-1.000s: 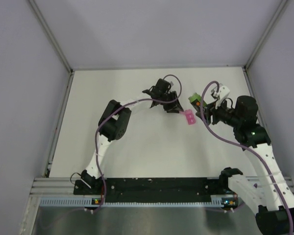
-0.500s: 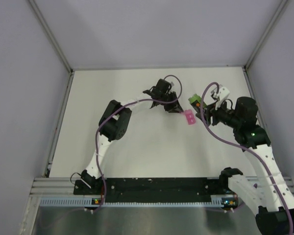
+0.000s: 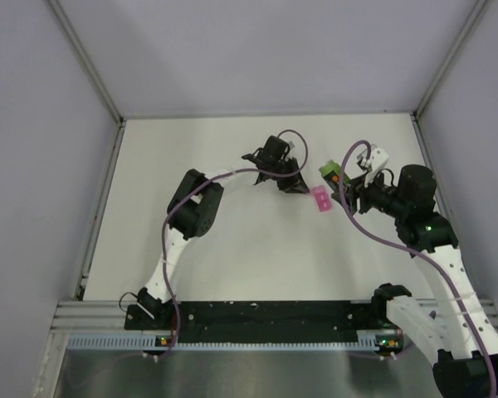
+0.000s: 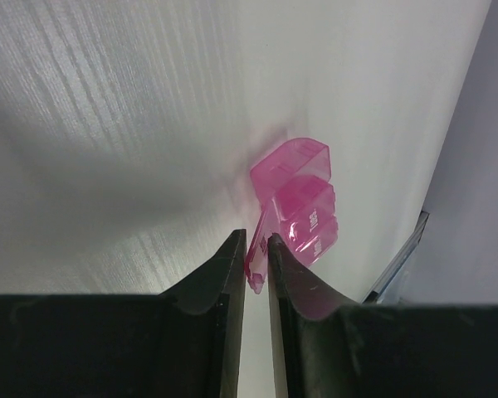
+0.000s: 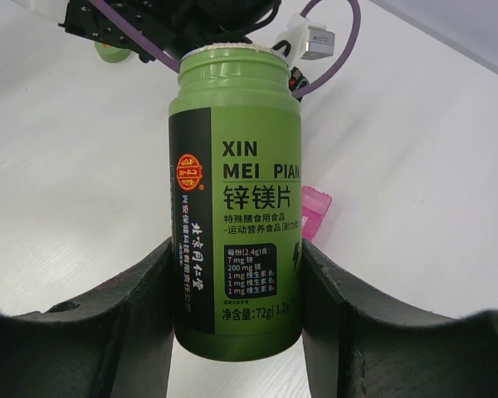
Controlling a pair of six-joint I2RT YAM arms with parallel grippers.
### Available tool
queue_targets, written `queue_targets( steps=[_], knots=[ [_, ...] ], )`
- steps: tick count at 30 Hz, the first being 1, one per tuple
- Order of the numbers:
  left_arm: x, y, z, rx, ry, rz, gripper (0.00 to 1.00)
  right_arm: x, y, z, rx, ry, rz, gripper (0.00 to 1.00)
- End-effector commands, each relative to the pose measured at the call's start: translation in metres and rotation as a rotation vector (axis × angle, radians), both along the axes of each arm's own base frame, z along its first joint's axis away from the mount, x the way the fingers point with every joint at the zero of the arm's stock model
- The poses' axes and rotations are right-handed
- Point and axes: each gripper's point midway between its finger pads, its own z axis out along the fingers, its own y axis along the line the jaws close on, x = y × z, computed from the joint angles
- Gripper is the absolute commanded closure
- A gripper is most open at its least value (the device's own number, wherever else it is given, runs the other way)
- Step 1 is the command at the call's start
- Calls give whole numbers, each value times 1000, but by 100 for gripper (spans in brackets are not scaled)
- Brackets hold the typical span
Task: Sort the pills into containers
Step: Pick up the pill container at the center of the board.
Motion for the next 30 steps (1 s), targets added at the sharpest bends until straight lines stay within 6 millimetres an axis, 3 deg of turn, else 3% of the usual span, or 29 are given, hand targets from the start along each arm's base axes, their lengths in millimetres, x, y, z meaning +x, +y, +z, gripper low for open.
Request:
queue_targets(
  steps=[1,14,24,30],
  knots=[
    [-2,-4,23,-44,-37,-12,79,3,-1,21,12,-90,6,100],
    [-8,-4,32,-71,-27,-26,89,3,-1,19,10,-88,4,100],
    [-11,-2,53,-83,-65,-49,100,2,-1,19,10,-88,9,100],
    [-12,6,71,-63,-117,-67,100,2,1,19,13,-84,15,100]
  ],
)
